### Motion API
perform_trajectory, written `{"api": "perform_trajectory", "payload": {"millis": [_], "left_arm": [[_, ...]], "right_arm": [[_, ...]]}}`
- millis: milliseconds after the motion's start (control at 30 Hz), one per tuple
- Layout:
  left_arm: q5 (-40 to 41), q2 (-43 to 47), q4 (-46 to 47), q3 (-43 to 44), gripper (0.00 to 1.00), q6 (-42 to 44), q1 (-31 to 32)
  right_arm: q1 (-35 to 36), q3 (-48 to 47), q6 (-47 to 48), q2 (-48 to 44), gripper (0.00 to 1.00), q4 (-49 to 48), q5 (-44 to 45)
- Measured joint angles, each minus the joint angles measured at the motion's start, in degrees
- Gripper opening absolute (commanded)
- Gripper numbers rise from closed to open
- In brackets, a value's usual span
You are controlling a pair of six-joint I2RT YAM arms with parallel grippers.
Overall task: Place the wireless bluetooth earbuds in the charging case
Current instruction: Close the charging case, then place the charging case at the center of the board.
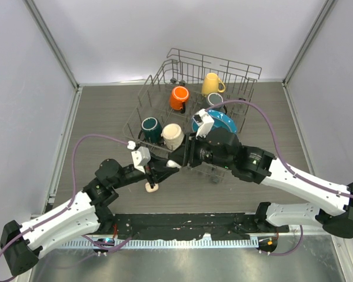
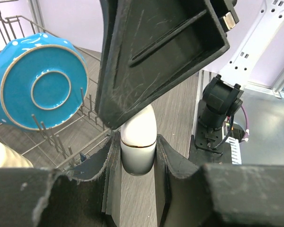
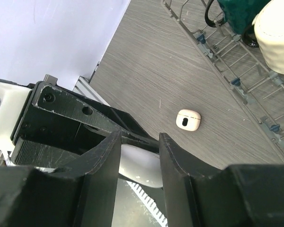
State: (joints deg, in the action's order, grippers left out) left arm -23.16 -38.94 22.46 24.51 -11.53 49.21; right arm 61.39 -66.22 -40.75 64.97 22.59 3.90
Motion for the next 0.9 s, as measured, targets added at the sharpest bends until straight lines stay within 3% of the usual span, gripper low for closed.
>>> {"api": "perform_trajectory", "payload": {"millis": [167, 267, 433, 633, 767, 900], "left_arm": [[1.79, -0.26, -0.5, 0.0, 0.0, -1.44, 0.04], [1.64, -0.5, -2.97, 0.11, 0.0, -3.28, 0.02], [0.63, -0.15, -8.66, -1.55, 0.0, -11.67, 0.07], [3.39, 2.14, -10.34, -10.73, 0.0, -22.62, 0.66], [6.16, -4.87, -9.31, -11.67, 0.0, -27.58, 0.76], [7.32, -18.6, -5.79, -11.08, 0.01, -31.47, 0.9]], "right_arm": [[0.0, 2.38, -1.09, -3.67, 0.48, 0.42, 2.58], [0.0, 4.13, -2.99, -7.28, 0.49, 2.49, 8.96], [-0.09, 6.95, -6.29, -15.65, 0.49, 6.21, 19.96], [-0.11, 9.6, -9.44, -21.46, 0.49, 7.74, 26.51], [-0.11, 10.93, -11.08, -21.35, 0.49, 9.2, 27.5], [-0.11, 10.97, -12.09, -19.43, 0.49, 9.64, 27.28]]}}
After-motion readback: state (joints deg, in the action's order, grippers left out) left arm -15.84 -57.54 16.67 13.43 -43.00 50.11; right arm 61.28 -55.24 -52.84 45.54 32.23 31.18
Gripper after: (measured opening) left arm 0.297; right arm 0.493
